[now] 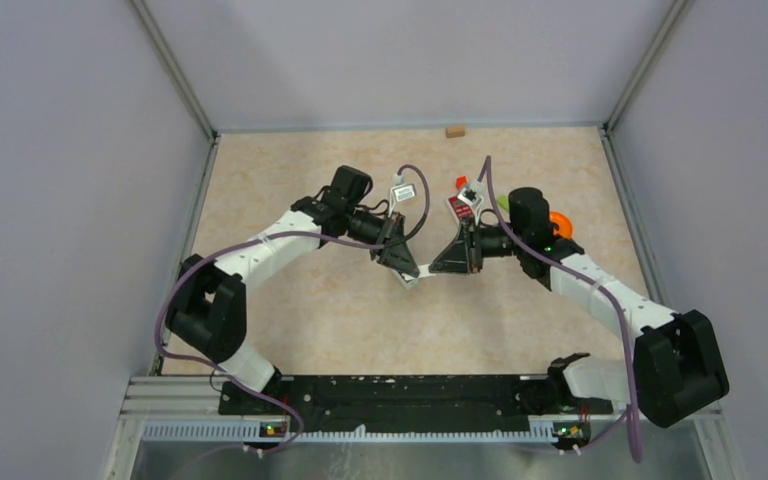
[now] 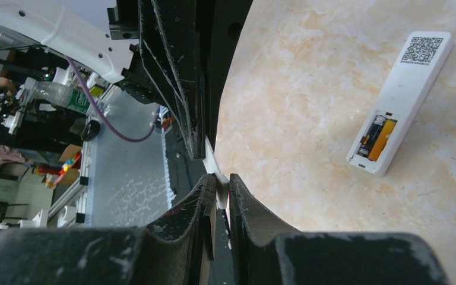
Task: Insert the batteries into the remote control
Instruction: Adjust the battery cover.
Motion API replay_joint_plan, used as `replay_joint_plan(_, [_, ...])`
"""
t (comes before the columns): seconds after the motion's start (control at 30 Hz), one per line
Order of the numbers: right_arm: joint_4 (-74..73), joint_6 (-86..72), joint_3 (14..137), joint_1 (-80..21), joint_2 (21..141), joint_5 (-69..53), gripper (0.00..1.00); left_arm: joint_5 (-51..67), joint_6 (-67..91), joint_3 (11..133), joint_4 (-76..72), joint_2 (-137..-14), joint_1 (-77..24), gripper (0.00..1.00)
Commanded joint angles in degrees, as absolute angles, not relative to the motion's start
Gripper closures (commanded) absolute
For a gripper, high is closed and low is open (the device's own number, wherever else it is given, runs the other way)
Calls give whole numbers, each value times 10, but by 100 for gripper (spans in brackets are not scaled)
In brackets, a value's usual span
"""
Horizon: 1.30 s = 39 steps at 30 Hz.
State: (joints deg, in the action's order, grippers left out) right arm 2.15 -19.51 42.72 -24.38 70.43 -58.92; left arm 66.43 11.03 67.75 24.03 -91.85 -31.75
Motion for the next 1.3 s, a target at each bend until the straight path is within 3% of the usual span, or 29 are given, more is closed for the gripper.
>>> replay_joint_plan(0.0, [43, -187, 434, -266, 687, -637, 89, 671, 109, 696, 197, -896, -315, 95])
replay_joint_plan(0.1, [56, -196, 438, -268, 691, -638, 100, 668, 114, 694, 193, -895, -315, 95])
replay_joint_plan(0.2, [77, -217, 439, -268, 693, -639, 100, 661, 125, 687, 177, -888, -313, 93])
replay_joint_plan(0.33, [98, -233, 436, -268, 694, -638, 100, 680, 155, 666, 125, -873, -310, 100])
replay_joint_plan(0.43, [109, -244, 434, -268, 700, -628, 76, 697, 170, 655, 95, -863, -310, 100])
replay_joint_plan(0.5, [125, -256, 431, -268, 706, -625, 69, 698, 173, 652, 90, -859, -310, 100])
replay_joint_plan(0.6, [152, -275, 425, -268, 710, -626, 70, 698, 172, 651, 90, -855, -310, 100])
replay_joint_plan(0.73, [149, -274, 428, -268, 708, -623, 81, 697, 167, 648, 94, -854, -309, 100])
replay_joint_plan(0.9, [120, -252, 428, -268, 688, -602, 57, 705, 131, 645, 129, -847, -307, 100])
replay_joint_plan(0.97, [122, -252, 428, -268, 681, -600, 55, 707, 122, 645, 143, -843, -307, 100])
replay_joint_plan(1.1, [138, -257, 425, -268, 672, -616, 59, 706, 114, 643, 151, -840, -307, 100])
replay_joint_plan(1.27, [158, -270, 415, -268, 669, -633, 73, 702, 114, 642, 151, -836, -306, 100])
